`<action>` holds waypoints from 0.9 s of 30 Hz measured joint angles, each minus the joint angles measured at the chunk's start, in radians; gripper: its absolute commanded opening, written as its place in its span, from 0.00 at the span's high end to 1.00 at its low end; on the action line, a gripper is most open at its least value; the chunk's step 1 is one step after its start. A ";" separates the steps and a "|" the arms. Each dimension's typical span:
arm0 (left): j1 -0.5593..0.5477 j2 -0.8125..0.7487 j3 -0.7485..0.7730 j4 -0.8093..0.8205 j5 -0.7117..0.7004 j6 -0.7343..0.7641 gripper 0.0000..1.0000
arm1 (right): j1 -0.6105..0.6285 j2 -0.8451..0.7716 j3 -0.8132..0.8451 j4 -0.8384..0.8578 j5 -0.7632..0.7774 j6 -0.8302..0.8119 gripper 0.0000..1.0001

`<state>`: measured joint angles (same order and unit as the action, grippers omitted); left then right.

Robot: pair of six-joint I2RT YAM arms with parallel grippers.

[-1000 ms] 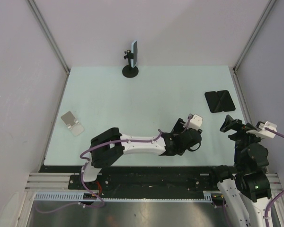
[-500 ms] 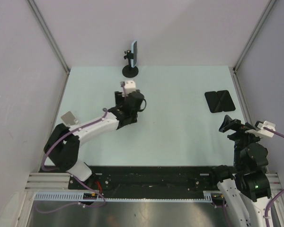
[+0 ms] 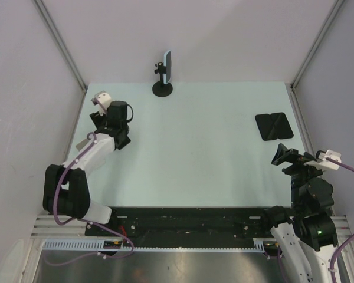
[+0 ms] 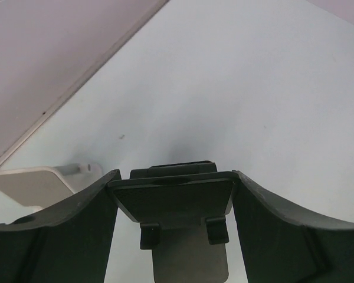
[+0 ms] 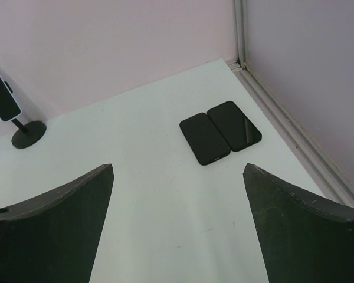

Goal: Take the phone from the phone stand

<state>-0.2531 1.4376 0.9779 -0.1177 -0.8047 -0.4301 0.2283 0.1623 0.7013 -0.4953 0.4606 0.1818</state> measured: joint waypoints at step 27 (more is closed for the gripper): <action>0.187 0.109 -0.056 0.106 0.072 0.109 0.63 | 0.064 0.005 -0.033 0.023 -0.025 -0.023 0.03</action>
<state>-0.0658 1.5467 0.9222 -0.0116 -0.7330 -0.3210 0.2920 0.1673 0.6682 -0.4721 0.4358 0.1593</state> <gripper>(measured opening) 0.748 0.970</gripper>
